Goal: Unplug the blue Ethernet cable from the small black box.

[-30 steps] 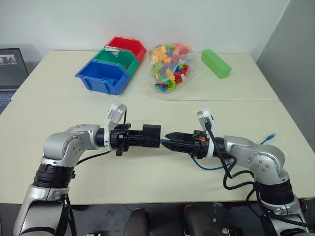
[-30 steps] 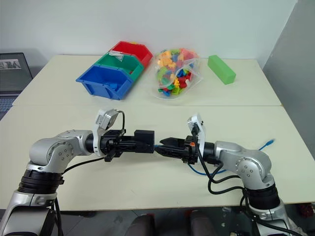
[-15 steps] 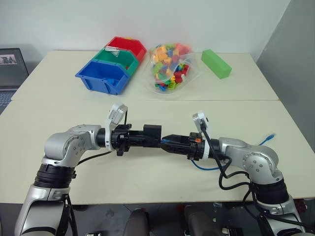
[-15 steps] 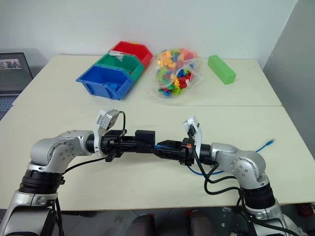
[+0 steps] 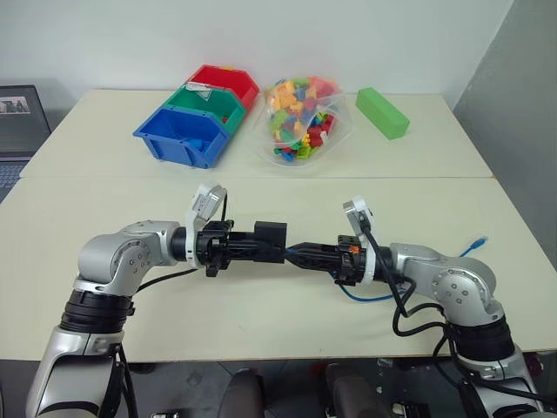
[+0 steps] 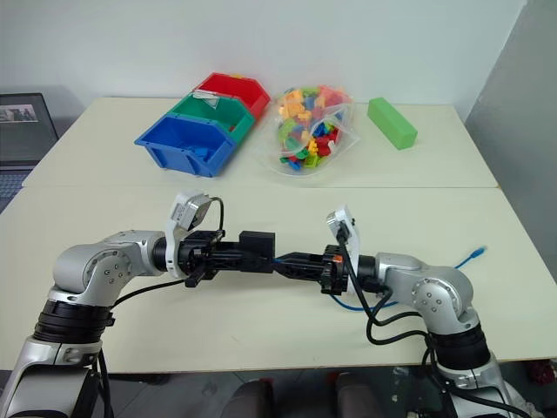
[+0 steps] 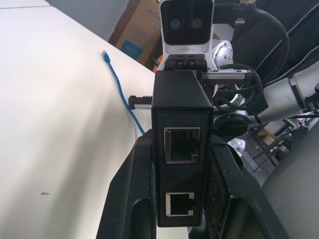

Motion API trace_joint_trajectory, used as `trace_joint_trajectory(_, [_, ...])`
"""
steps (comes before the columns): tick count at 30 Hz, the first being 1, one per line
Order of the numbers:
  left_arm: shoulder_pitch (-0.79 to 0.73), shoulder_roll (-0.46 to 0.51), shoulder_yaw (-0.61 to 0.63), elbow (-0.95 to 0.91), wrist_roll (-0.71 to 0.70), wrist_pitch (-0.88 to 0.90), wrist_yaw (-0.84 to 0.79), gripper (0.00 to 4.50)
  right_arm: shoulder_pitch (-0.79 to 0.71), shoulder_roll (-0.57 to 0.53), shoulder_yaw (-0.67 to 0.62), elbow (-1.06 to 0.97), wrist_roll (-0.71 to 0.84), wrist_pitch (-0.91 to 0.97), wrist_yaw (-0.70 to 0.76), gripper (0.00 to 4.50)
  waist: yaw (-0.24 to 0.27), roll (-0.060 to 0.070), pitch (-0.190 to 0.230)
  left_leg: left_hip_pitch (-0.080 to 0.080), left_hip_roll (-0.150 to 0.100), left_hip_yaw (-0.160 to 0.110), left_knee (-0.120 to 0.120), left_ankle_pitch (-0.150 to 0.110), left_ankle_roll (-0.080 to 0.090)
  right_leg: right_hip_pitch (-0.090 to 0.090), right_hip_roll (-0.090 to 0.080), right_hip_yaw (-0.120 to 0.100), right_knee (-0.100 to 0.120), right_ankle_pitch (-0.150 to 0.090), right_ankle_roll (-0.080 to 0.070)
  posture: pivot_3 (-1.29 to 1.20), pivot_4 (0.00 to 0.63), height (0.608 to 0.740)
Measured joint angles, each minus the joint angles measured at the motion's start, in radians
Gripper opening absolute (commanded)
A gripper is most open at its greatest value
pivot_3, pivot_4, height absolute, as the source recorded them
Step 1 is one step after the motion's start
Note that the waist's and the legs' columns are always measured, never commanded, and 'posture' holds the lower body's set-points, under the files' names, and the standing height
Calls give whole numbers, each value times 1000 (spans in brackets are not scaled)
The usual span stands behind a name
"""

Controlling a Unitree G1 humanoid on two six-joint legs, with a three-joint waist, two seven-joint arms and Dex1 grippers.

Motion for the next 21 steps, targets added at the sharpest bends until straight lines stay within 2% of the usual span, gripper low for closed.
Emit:
trace_joint_trajectory(6, [0, 0, 0, -6, -8, 7, 0, 792, -1, -8, -6, 0, 7, 7, 16, 318, 0, 0, 0, 0, 0, 0, 0, 0, 0, 0, 0, 0, 0, 0, 0, 0, 150, 740])
trace_joint_trajectory(9, [-1, 0, 0, -9, -11, 7, 3, 792, -1, -7, -13, 5, 9, 16, 14, 33, 0, 0, 0, 0, 0, 0, 0, 0, 0, 0, 0, 0, 0, 0, 0, 0, 150, 740])
trace_joint_trajectory(21, [-1, 2, 2, -11, -20, 20, 2, 792, -2, 2, -25, 8, 25, 38, 10, 33, 0, 0, 0, 0, 0, 0, 0, 0, 0, 0, 0, 0, 0, 0, 0, 0, 150, 740])
